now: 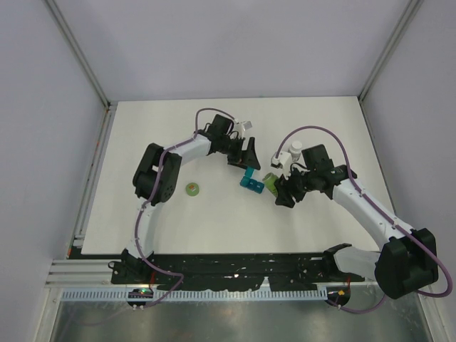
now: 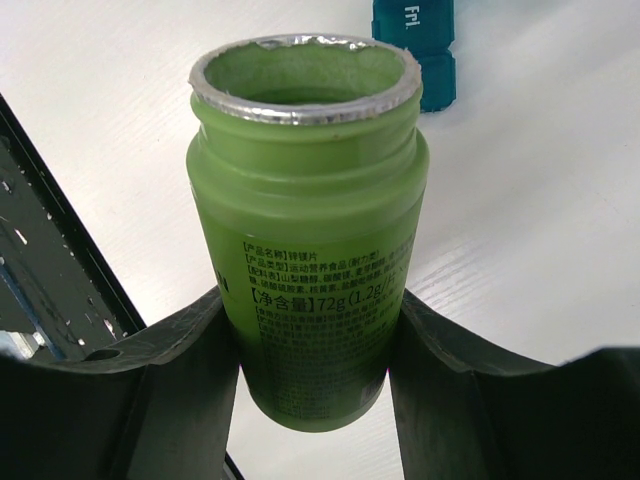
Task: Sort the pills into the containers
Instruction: Adjust the pill container at the center of the board.
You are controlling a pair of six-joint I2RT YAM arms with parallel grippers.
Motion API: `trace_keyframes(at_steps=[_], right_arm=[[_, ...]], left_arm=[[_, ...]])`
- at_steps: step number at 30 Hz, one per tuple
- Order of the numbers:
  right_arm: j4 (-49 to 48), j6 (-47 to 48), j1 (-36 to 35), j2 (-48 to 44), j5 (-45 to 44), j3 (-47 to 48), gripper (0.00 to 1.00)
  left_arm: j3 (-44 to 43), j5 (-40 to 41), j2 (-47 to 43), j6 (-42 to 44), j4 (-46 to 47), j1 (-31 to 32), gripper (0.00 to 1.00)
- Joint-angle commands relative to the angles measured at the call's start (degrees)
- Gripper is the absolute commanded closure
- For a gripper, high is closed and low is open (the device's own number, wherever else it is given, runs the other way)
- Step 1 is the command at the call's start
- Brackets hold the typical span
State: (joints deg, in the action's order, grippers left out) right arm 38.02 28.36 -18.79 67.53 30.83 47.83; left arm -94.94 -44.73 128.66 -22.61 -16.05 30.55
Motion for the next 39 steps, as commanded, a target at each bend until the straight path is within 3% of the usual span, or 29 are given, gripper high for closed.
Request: trace_keyframes(at_steps=[1, 24, 39], right_arm=[[-0.84, 0.73, 0.24, -1.43, 1.78, 0.33, 0.94], [-0.84, 1.08, 0.50, -1.35, 1.16, 0.15, 0.94], [-0.84, 1.17, 0.50, -0.91, 0.90, 0.07, 0.94]], left_arm=[[0.71, -4.31, -1.48, -1.29, 3.74, 0.74, 0.13], [19.61, -5.89, -14.14, -0.42, 10.34, 0.83, 0.14], [26.29, -5.98, -17.74, 0.73, 11.57, 0.83, 0.15]])
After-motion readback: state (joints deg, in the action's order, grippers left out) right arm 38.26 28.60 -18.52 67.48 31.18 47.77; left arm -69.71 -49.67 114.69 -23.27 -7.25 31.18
